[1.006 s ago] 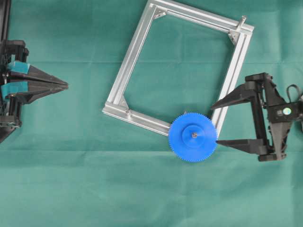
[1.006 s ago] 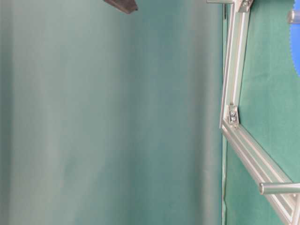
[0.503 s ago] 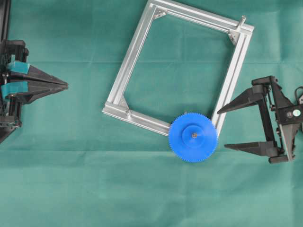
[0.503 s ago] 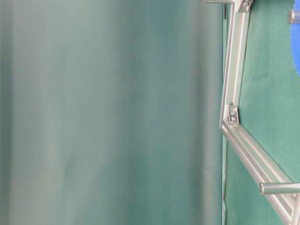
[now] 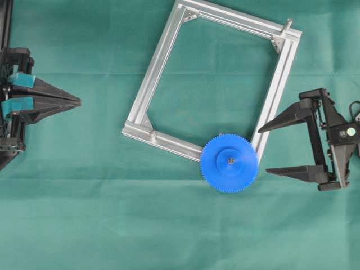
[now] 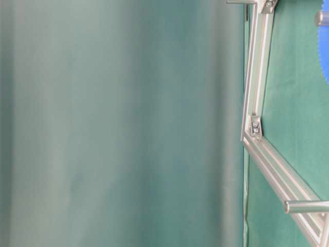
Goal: Find the location of the shaft and insert the gear.
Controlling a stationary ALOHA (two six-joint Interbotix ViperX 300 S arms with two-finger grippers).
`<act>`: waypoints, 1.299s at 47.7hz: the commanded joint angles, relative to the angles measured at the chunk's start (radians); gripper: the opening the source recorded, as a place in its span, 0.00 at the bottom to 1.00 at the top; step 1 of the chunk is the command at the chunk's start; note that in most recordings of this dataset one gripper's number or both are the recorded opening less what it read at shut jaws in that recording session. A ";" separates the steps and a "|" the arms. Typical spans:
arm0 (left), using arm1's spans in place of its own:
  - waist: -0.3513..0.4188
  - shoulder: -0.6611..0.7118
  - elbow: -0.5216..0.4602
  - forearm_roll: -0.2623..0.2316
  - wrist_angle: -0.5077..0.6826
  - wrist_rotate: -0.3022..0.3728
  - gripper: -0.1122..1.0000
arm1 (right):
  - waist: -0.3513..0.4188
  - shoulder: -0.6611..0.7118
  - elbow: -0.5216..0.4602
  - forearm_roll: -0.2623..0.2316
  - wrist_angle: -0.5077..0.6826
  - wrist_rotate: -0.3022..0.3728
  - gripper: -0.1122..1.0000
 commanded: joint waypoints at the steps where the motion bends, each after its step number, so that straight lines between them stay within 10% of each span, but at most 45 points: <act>1: 0.003 0.008 -0.023 -0.002 -0.003 0.000 0.11 | -0.006 -0.009 -0.006 0.003 -0.009 0.002 0.89; 62: 0.003 0.008 -0.023 -0.002 -0.003 0.000 0.11 | -0.008 -0.058 0.067 0.014 -0.018 0.003 0.89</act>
